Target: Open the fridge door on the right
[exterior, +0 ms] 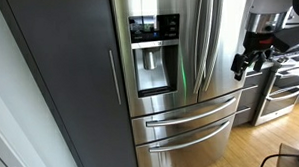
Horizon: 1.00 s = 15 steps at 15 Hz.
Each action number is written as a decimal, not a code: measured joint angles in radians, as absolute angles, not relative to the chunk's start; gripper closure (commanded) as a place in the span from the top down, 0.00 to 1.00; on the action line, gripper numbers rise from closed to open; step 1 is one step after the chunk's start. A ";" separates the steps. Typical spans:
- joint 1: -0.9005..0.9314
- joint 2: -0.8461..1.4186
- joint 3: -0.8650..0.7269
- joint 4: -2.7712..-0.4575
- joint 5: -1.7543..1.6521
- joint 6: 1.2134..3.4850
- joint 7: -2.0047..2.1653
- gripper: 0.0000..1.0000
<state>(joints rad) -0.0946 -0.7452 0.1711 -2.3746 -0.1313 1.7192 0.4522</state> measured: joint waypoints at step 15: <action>-0.186 -0.723 0.149 -2.397 -0.612 2.076 0.438 1.00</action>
<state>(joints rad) -0.1858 -0.7226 0.1493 -2.3970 -0.6118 2.0755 0.4381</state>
